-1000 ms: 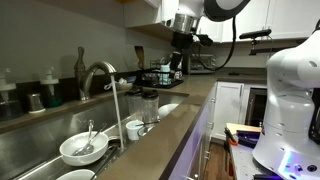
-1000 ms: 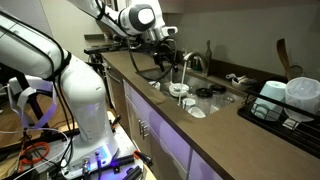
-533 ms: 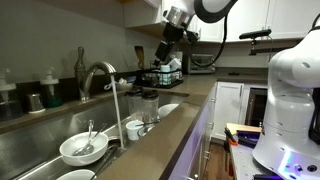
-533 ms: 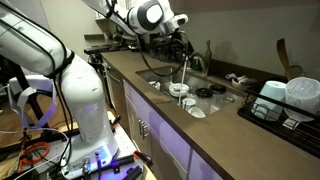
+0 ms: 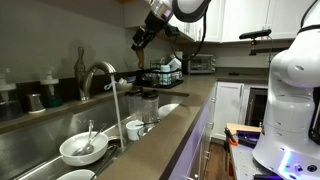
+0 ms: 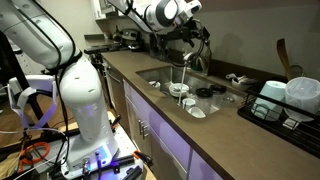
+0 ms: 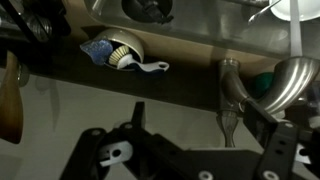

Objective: Close the tap

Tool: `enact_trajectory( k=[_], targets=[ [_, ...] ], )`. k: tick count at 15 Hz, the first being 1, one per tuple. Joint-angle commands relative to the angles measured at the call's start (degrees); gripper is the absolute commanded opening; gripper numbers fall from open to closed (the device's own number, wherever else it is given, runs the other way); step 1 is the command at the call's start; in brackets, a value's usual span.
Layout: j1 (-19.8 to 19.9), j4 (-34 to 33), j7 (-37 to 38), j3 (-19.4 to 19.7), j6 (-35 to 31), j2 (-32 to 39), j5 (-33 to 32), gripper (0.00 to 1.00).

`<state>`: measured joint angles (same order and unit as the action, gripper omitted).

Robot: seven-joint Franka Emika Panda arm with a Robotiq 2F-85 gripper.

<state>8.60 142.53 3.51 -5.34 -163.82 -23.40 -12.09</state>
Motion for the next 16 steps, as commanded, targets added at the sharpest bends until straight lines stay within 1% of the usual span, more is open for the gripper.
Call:
enact_trajectory(
  k=[1,5,8,9,10,13,16],
  targets=[
    [4.02,-7.26,5.32,-3.82,-5.28,7.49,-2.91,1.00],
    [8.93,-12.34,12.48,-8.66,-10.43,12.33,-6.62,1.00],
    [13.87,-13.98,19.14,-12.26,-14.85,14.11,-11.17,1.00],
    [10.46,-11.99,15.01,-9.77,-12.49,12.31,-7.79,1.00],
    [11.03,-12.21,15.54,-10.13,-12.75,12.67,-8.14,1.00],
    [10.70,-12.17,15.53,-9.98,-12.74,12.77,-8.14,1.00],
    [14.25,-13.26,20.62,-12.34,-16.78,14.52,-10.61,1.00]
  ],
)
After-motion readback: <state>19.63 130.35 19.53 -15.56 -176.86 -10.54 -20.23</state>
